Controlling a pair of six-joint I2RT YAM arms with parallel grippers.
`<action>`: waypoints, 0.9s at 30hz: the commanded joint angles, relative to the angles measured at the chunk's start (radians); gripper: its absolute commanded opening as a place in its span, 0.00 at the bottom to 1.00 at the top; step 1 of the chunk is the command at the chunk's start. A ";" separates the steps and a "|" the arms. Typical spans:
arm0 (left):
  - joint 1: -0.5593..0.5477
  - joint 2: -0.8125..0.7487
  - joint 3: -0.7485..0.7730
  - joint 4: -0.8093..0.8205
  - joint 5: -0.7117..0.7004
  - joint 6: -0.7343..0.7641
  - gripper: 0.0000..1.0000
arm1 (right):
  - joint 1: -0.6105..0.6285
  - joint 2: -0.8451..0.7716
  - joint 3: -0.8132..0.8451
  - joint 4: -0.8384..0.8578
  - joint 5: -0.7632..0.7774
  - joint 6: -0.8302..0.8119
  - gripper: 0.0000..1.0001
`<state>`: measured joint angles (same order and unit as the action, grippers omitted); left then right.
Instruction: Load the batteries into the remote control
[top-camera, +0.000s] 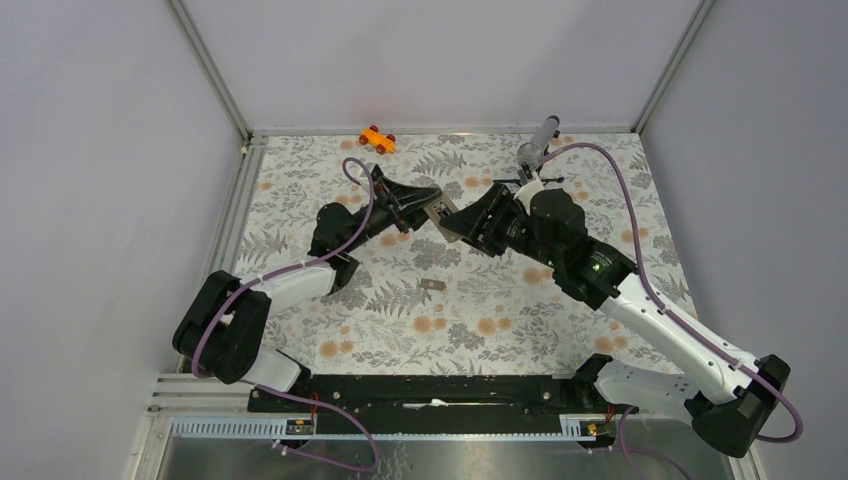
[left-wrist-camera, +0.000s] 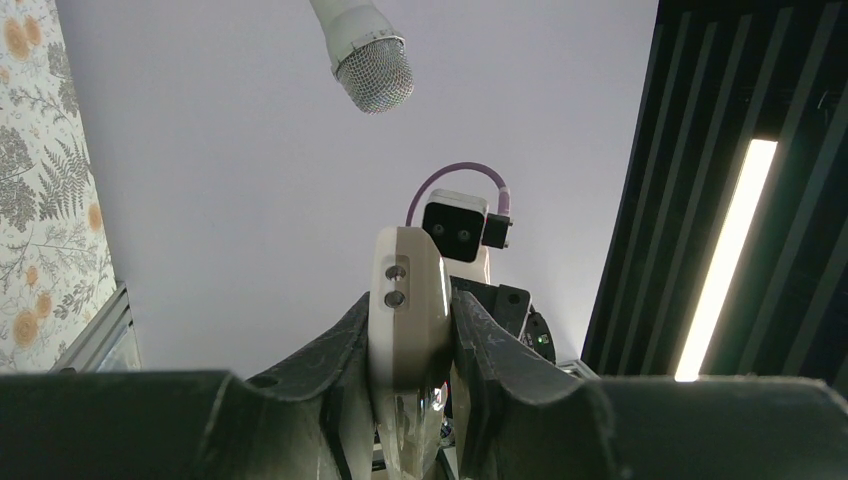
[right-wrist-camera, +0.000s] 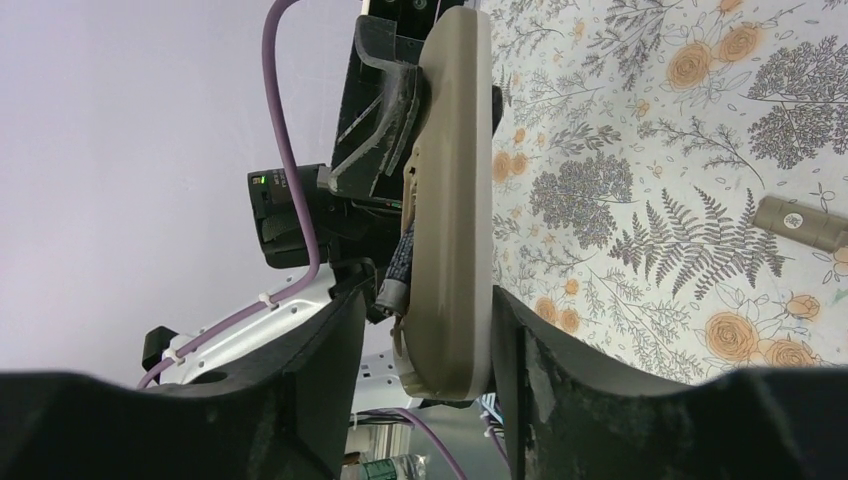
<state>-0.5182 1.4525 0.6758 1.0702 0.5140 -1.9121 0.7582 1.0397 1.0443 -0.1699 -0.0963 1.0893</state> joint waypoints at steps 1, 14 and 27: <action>-0.008 -0.046 -0.009 0.091 -0.024 -0.007 0.00 | -0.001 0.009 -0.002 0.049 -0.001 0.023 0.53; -0.026 -0.093 -0.029 0.085 -0.034 0.023 0.00 | -0.001 0.054 -0.015 0.032 -0.059 0.060 0.40; -0.043 -0.086 0.012 0.070 -0.007 0.061 0.00 | -0.001 0.085 -0.016 0.054 -0.138 0.047 0.47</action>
<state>-0.5442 1.3788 0.6373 1.0386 0.4797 -1.8484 0.7547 1.1156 1.0367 -0.1265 -0.2092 1.1526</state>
